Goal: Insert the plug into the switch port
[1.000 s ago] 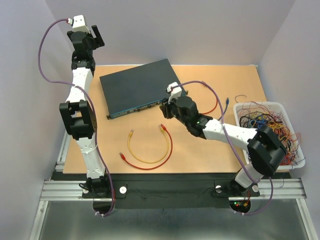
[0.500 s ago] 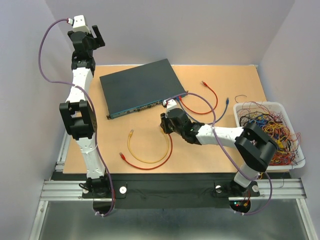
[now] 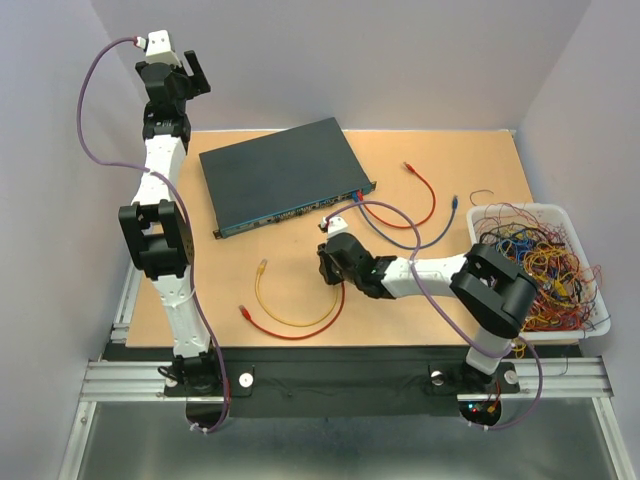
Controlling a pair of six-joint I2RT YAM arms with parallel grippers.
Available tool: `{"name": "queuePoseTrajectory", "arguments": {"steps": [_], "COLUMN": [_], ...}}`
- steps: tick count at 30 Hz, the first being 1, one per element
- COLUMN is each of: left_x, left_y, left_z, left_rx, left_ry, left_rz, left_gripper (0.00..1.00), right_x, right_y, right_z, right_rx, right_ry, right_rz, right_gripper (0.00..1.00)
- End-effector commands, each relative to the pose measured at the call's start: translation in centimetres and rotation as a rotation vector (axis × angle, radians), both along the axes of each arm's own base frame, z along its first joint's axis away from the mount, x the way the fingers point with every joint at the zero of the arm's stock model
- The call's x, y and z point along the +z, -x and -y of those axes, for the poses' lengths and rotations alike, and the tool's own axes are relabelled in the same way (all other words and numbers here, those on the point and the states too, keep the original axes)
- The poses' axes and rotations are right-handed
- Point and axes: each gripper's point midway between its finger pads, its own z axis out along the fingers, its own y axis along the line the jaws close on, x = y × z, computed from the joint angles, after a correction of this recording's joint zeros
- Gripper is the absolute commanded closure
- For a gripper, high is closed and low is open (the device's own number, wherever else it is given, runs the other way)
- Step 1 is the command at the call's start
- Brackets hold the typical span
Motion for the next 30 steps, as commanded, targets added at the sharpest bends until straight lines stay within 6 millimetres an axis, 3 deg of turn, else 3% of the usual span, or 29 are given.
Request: {"name": "queuePoseTrajectory", "arguments": {"steps": [1, 7, 13, 20, 30], "left_x": [6.7, 6.6, 6.6, 6.7, 6.6], "left_y": [1.3, 1.2, 1.2, 1.2, 1.1], "left_z": [0.3, 0.4, 0.3, 0.2, 0.2], "left_rx": [-0.009, -0.014, -0.009, -0.006, -0.006], "left_ry": [-0.013, -0.012, -0.015, -0.015, -0.016], "left_rz": [0.138, 0.139, 0.138, 0.141, 0.137], "left_gripper": [0.06, 0.06, 0.06, 0.06, 0.06], "right_x": [-1.2, -0.6, 1.0, 2.7, 1.1], "right_y": [0.2, -0.3, -0.5, -1.0, -1.5], "right_z": [0.5, 0.8, 0.7, 0.6, 1.0], "right_rx": [-0.054, -0.068, -0.06, -0.063, -0.092], "right_ry": [0.013, 0.029, 0.011, 0.007, 0.06], "right_rz": [0.003, 0.037, 0.071, 0.116, 0.116], "right_gripper": [0.8, 0.78, 0.69, 0.67, 0.67]}}
